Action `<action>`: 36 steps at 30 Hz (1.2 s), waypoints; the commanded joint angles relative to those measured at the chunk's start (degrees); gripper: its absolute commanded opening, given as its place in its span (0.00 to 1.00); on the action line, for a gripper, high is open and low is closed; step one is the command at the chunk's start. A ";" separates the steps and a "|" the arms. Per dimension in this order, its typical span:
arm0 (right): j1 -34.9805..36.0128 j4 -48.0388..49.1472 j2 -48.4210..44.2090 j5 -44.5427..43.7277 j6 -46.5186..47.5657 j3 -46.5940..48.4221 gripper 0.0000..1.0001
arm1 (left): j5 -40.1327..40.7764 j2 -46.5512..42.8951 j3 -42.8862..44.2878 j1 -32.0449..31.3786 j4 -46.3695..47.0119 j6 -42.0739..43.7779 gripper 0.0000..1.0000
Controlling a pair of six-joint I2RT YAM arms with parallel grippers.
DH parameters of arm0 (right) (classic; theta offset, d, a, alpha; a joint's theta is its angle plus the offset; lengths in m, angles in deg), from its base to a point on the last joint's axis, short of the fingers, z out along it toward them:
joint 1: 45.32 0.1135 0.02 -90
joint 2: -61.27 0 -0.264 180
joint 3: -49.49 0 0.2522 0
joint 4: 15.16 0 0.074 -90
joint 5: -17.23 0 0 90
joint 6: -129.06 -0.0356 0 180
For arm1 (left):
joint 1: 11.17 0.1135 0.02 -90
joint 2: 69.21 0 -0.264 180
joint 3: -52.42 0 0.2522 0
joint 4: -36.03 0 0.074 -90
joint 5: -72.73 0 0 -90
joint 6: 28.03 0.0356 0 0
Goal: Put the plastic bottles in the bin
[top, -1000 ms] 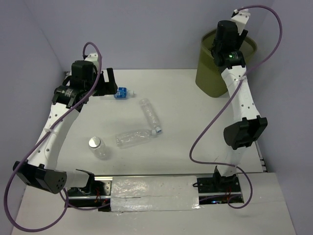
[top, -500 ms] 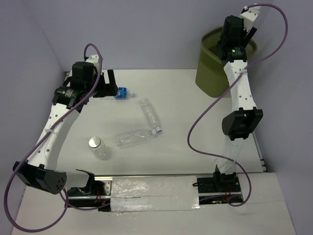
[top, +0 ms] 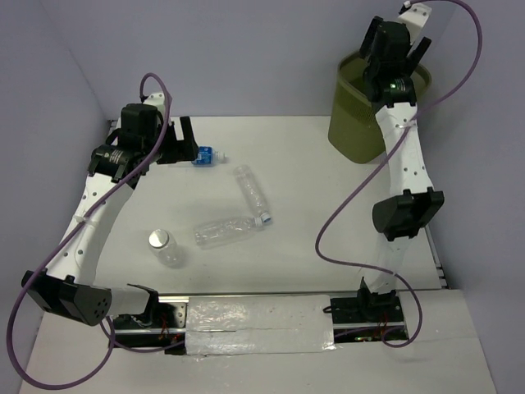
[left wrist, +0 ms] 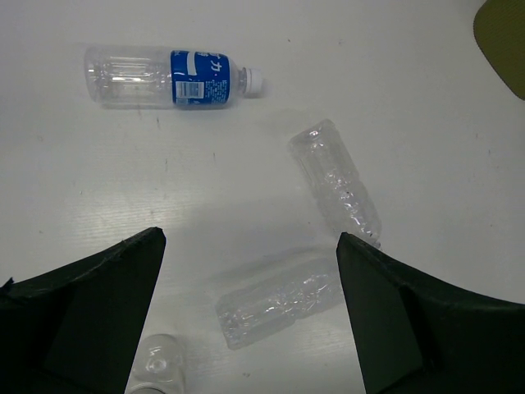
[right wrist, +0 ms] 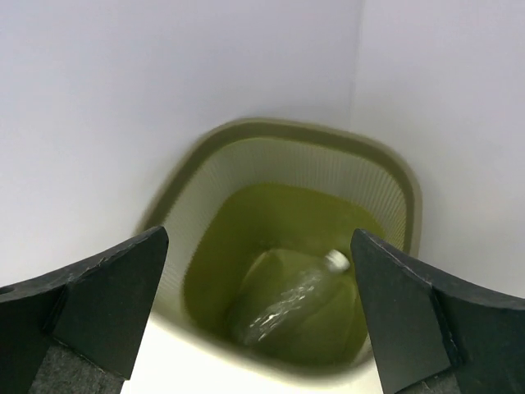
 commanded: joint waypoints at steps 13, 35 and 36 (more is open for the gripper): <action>29.36 -6.50 -27.85 25.77 -14.28 -53.06 1.00 | 0.76 -0.82 -2.88 0.39 1.39 -4.84 0.99; 39.39 -14.31 7.57 15.15 -16.40 -36.84 1.00 | 2.51 -3.90 -5.61 0.75 0.34 -4.67 0.99; 39.48 -14.05 8.09 15.33 -16.22 -36.74 0.99 | 2.43 -3.90 -5.70 0.83 0.51 -4.67 0.99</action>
